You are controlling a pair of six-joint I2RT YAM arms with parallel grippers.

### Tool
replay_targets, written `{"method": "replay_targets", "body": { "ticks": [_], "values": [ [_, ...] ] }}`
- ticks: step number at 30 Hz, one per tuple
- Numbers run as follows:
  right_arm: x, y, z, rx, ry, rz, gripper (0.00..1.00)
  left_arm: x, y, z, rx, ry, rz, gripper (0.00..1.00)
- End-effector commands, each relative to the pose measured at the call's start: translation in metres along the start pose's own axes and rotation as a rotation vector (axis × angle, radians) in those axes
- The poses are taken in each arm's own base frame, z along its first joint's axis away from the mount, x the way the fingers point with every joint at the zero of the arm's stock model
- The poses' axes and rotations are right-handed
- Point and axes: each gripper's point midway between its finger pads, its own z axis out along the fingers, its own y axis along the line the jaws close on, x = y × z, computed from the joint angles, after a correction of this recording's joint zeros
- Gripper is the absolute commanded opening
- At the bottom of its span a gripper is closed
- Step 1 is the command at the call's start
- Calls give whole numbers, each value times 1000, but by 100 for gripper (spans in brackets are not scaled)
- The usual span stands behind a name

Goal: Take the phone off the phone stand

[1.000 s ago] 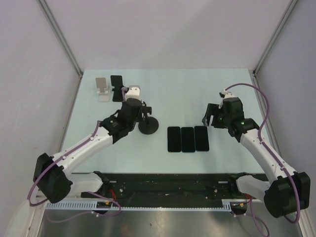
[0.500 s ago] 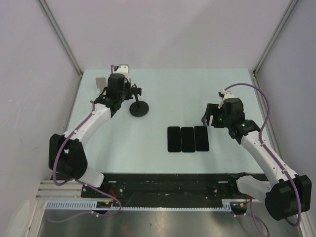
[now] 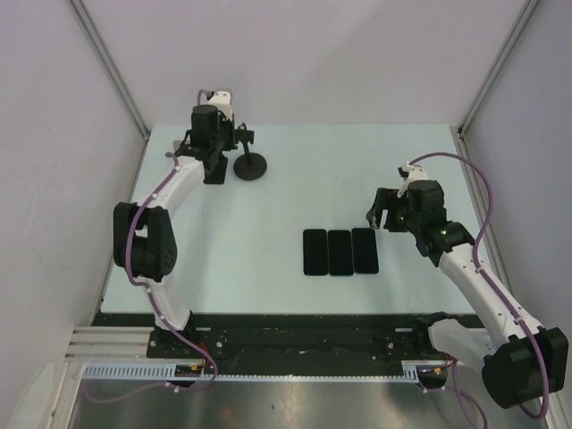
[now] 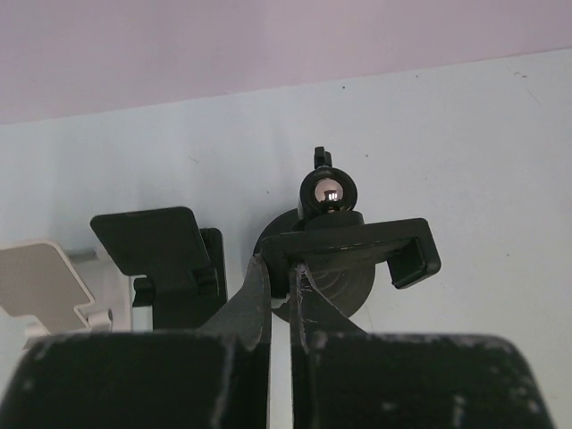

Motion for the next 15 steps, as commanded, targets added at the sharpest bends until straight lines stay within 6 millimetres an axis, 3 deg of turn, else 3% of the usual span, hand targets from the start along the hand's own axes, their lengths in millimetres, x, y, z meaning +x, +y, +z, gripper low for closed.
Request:
{"method": "replay_targets", "body": {
  "ticks": [1, 15],
  "values": [
    [-9, -1, -3, 12, -54, -5, 79, -90, 5, -4, 41, -254, 52, 1],
    [-12, -7, -4, 43, -75, -1, 79, -60, 15, 13, 43, -187, 124, 2]
  ]
}}
